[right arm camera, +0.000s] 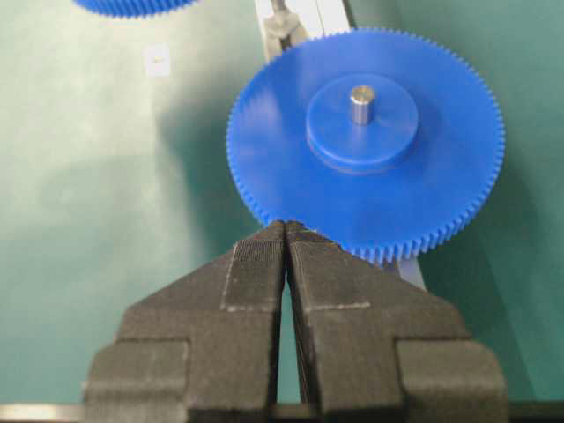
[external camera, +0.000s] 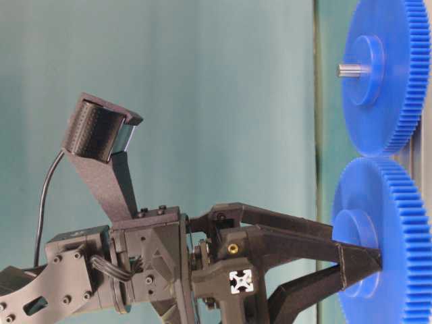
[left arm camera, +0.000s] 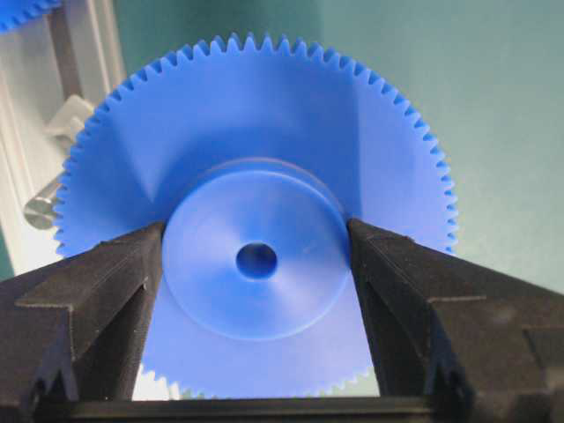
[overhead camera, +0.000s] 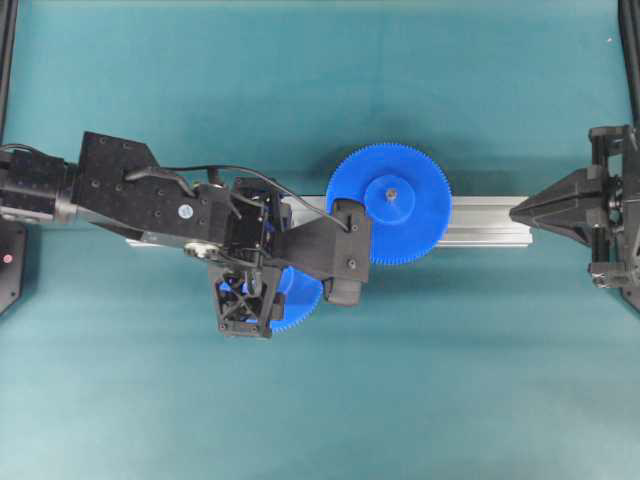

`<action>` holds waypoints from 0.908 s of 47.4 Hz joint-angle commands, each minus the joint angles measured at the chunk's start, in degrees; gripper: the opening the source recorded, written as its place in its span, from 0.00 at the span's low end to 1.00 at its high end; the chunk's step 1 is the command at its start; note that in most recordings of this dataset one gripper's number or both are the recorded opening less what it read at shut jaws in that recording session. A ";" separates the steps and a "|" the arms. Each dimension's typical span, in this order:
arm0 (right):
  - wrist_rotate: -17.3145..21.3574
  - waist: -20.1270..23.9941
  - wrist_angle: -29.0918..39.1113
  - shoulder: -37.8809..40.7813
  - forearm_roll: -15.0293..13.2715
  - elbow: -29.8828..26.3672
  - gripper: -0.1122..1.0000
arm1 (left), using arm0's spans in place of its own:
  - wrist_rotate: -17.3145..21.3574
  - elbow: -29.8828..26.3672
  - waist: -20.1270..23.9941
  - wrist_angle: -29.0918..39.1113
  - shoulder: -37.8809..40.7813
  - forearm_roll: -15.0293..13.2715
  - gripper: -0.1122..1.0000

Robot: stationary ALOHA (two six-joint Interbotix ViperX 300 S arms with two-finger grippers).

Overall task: Insert the small gear onto the shaft.
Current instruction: 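Carry the blue gear with the left gripper over the empty left shaft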

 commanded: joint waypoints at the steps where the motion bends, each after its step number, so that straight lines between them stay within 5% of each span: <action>1: 0.62 -0.18 -0.53 0.35 0.00 -0.62 0.18 | 0.18 -1.85 0.18 -0.18 -2.81 0.26 0.73; 43: 0.62 -0.18 -0.53 0.35 0.00 -0.62 0.18 | 3.08 -8.53 3.96 6.77 -5.45 0.26 0.73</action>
